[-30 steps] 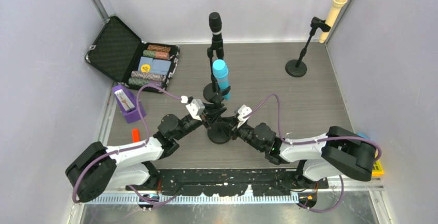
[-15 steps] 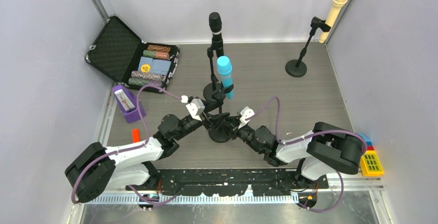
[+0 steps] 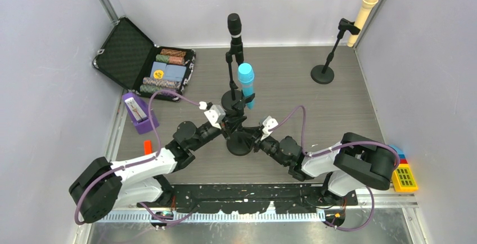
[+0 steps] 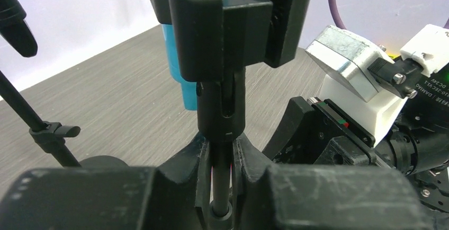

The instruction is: Remove the microphone from the stand

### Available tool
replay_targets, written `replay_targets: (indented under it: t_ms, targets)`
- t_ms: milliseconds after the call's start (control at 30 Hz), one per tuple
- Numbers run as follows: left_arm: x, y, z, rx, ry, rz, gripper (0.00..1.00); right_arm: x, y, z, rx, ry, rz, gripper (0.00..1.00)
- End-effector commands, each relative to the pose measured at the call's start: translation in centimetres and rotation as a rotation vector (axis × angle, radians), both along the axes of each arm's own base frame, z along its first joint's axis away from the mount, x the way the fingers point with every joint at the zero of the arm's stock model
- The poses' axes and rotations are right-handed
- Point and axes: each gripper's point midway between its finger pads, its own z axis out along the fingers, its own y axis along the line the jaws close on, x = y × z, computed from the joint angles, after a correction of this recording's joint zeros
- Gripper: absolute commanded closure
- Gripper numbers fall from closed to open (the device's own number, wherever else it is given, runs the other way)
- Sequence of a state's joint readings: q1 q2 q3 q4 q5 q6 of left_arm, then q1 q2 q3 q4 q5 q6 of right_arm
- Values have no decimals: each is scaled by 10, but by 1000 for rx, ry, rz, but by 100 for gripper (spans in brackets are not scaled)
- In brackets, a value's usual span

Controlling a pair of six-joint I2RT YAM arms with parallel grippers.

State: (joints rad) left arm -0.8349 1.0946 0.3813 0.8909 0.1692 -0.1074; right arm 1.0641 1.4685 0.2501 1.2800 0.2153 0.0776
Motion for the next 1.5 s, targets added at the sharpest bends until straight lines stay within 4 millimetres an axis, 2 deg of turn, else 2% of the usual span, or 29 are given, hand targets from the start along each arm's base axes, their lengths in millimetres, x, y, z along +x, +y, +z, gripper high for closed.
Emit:
replay_targets:
  t_ms: [0, 33, 67, 133, 267, 333, 433, 467, 500, 567, 633, 700, 733, 833, 933, 1100, 1200, 1367, 1467]
  targets:
    - [0, -8, 9, -6, -26, -23, 95, -16, 7, -3, 9, 21, 103, 100]
    - [0, -8, 7, 0, -25, -25, 98, -17, 7, -2, 20, 29, 115, 100]
    - [0, -9, 5, 5, -20, -28, 96, -17, 7, -2, 24, 40, 123, 99]
    - [-1, -9, 2, 11, -12, -31, 79, -16, 6, 0, 30, 61, 143, 99]
    - [-1, -7, -3, 11, -1, -23, 67, -16, 9, 2, 6, 92, 189, 99]
    - [0, -6, -5, 14, 4, -17, 65, -16, 9, 2, 0, 95, 190, 99]
    - [1, -5, -6, 8, 8, -7, 72, -15, 9, 2, -2, 96, 187, 99]
    - [1, -5, -5, 3, 7, -7, 78, -15, 8, 1, -3, 98, 186, 99]
    - [1, -5, -4, -2, 5, -10, 89, -15, 9, 0, -3, 101, 186, 99]
    - [0, -6, -3, -3, 2, -18, 100, -15, 7, 0, -1, 105, 184, 98]
    - [-1, -6, -5, 6, -1, -24, 100, -13, 4, -1, 8, 123, 179, 95]
    - [-3, -7, -8, 18, -4, -35, 100, -8, -2, 1, 29, 159, 174, 85]
    - [-4, -6, -8, 17, -8, -37, 100, -4, -7, 3, 32, 177, 188, 72]
    - [-8, -8, -8, 10, -23, -60, 100, -9, -9, 6, 10, 222, 284, 51]
    - [-13, -11, -8, 4, -25, -97, 100, -7, -10, 13, -36, 206, 335, 48]
    - [-17, -14, 1, -45, -26, -139, 100, -7, -10, 10, -67, 163, 427, 45]
    - [-18, -16, 1, -45, -19, -161, 100, -5, -4, 16, -40, 128, 465, 45]
    - [-21, -19, 0, -45, -8, -189, 100, 2, 6, 5, -48, 146, 493, 45]
    - [-22, -19, -1, -41, -1, -202, 100, 6, 9, 13, -11, 84, 497, 46]
